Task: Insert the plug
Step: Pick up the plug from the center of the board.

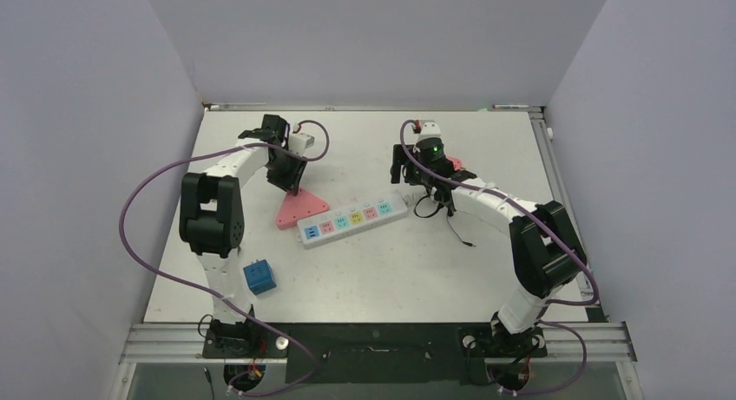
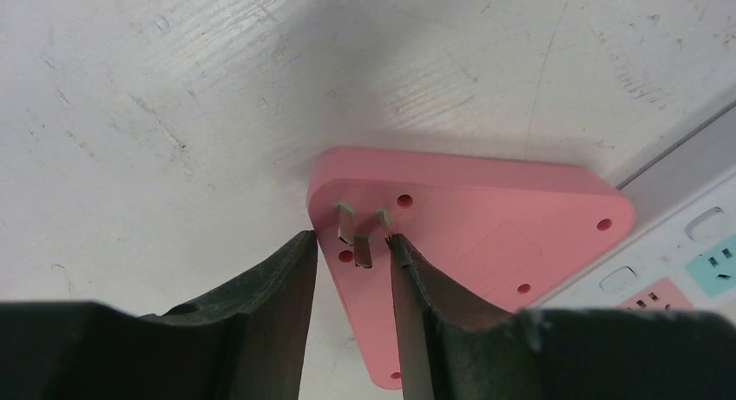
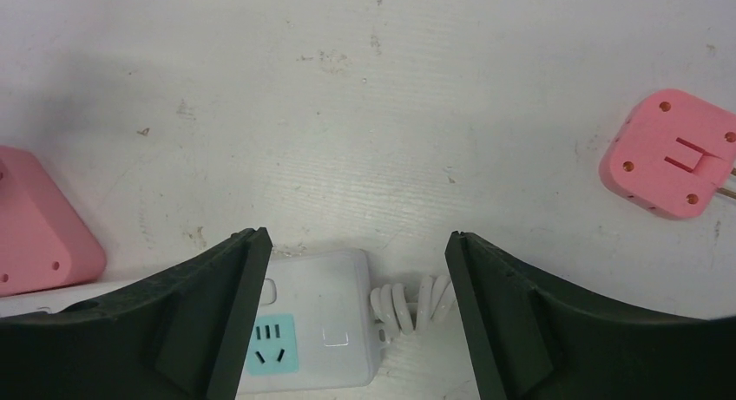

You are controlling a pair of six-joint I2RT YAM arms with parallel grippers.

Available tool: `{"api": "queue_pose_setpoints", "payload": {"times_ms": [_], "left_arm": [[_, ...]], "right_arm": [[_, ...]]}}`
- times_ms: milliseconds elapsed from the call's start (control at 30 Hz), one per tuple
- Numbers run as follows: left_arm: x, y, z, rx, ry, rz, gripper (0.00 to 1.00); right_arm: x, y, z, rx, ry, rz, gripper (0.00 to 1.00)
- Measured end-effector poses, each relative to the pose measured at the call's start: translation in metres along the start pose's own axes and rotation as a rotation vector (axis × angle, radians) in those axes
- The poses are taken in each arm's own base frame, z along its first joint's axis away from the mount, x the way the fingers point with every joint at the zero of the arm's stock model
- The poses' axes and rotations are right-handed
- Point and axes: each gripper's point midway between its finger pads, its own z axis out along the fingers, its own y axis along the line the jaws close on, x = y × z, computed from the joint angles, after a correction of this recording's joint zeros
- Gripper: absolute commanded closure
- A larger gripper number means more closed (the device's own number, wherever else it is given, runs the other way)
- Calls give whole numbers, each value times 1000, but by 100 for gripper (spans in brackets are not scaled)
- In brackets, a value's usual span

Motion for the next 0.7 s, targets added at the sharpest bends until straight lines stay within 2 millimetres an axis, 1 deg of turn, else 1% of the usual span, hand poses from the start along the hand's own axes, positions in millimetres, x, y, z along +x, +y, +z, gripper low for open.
{"api": "queue_pose_setpoints", "payload": {"times_ms": [133, 233, 300, 400, 500, 600, 700], "left_arm": [[-4, -2, 2, 9, -16, -10, 63], [-6, -4, 4, 18, -21, -17, 52], [-7, -6, 5, 26, -25, -23, 52], [-8, -9, 6, 32, -27, -25, 63], [-11, -9, 6, 26, -35, -23, 74], [-14, -10, 6, 17, -40, -22, 81], [-20, -10, 5, 4, -55, -13, 88]], "right_arm": [[5, 7, 0, -22, 5, 3, 25], [7, 14, -1, -46, 11, 2, 25], [7, 19, -1, -66, 10, 0, 25], [8, 30, -2, -103, 8, -4, 25], [15, 42, 1, -139, 25, -15, 25], [26, 51, 6, -163, 52, -27, 25], [36, 56, 10, -177, 79, -34, 25]]}}
